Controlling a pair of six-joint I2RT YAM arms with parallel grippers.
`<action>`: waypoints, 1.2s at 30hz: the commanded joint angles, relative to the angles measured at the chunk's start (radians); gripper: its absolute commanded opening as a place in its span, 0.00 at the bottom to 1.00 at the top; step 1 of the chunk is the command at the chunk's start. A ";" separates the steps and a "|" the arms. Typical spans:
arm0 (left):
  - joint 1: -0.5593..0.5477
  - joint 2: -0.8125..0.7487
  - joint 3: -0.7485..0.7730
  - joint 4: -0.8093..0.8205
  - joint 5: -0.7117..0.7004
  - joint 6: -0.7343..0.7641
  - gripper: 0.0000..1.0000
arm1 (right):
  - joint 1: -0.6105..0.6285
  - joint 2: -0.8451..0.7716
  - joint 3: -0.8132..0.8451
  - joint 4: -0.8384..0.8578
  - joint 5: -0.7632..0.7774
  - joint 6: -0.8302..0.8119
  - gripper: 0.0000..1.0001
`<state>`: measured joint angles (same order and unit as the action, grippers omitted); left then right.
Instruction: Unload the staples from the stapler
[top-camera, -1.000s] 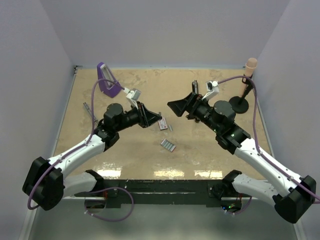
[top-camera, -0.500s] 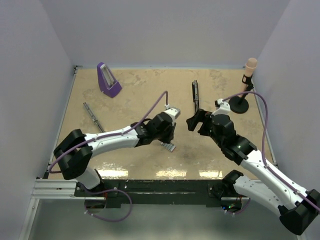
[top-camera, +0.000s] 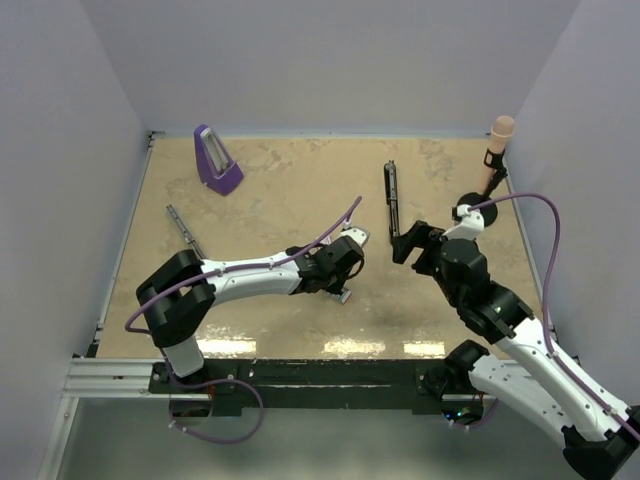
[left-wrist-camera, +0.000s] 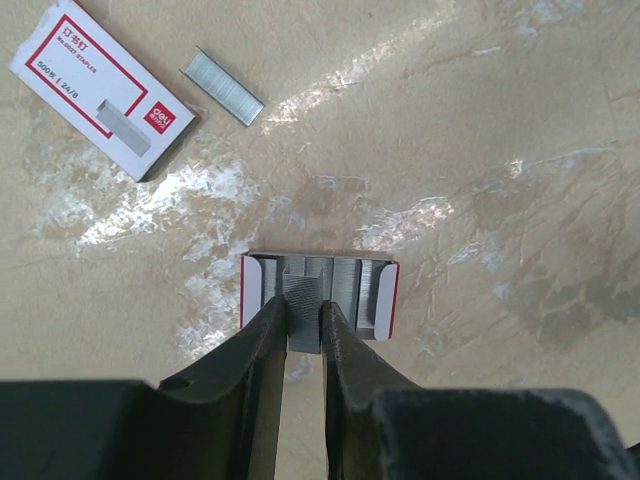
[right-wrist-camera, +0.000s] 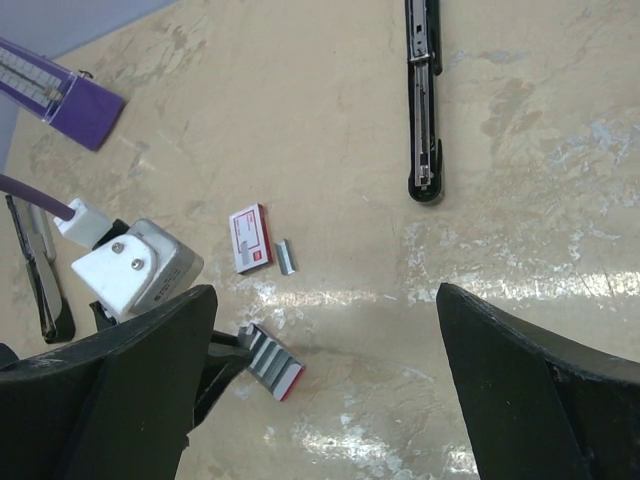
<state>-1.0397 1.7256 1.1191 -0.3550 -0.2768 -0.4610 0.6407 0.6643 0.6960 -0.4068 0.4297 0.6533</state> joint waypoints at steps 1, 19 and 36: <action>-0.011 0.003 0.045 -0.039 -0.071 0.036 0.13 | 0.001 -0.025 0.053 -0.009 0.069 -0.017 0.97; -0.016 0.037 0.036 -0.004 -0.025 0.074 0.15 | 0.001 -0.034 0.062 -0.015 0.104 -0.017 0.97; -0.023 0.080 0.044 -0.009 -0.030 0.081 0.17 | 0.001 -0.037 0.057 -0.013 0.104 -0.023 0.98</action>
<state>-1.0538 1.7992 1.1278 -0.3828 -0.3035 -0.4000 0.6407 0.6392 0.7158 -0.4347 0.5060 0.6430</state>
